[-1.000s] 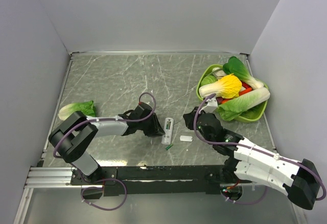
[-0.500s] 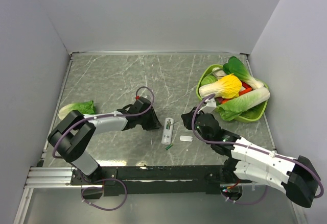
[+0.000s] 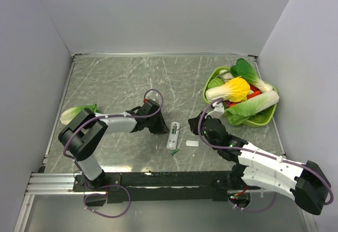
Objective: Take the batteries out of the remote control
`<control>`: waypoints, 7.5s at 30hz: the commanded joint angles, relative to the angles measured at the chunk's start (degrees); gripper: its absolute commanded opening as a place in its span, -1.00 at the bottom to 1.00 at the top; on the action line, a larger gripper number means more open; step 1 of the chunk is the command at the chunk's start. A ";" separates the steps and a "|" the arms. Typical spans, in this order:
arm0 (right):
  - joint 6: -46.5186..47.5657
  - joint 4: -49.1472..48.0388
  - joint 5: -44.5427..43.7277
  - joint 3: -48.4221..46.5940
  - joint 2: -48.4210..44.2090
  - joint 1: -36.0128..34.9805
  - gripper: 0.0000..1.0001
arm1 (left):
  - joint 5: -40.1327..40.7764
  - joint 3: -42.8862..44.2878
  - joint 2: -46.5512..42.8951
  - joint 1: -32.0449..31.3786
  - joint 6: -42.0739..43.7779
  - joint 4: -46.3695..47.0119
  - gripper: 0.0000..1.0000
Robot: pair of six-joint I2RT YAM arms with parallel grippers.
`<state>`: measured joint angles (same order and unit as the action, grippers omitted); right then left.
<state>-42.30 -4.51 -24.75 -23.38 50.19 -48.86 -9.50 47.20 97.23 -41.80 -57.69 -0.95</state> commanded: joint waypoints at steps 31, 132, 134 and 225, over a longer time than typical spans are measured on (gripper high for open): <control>-6.47 -8.85 -2.31 2.90 4.65 1.05 -1.00 | -2.54 -2.55 -0.73 -0.39 -1.19 5.78 -0.51; 21.15 7.69 21.92 -25.49 16.77 2.98 -1.00 | 25.65 -1.66 -34.28 6.56 4.52 -21.80 -0.33; 17.89 4.79 25.96 -25.67 19.57 3.07 -1.00 | 28.39 -2.81 -41.02 6.56 4.69 -23.48 -0.32; 12.95 32.80 11.92 -19.43 -14.42 3.16 1.00 | 1.86 -15.12 -63.12 7.44 12.60 -6.88 0.94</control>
<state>-27.22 22.35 -5.80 -43.11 37.63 -45.67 2.98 32.27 36.64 -34.44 -50.65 -15.57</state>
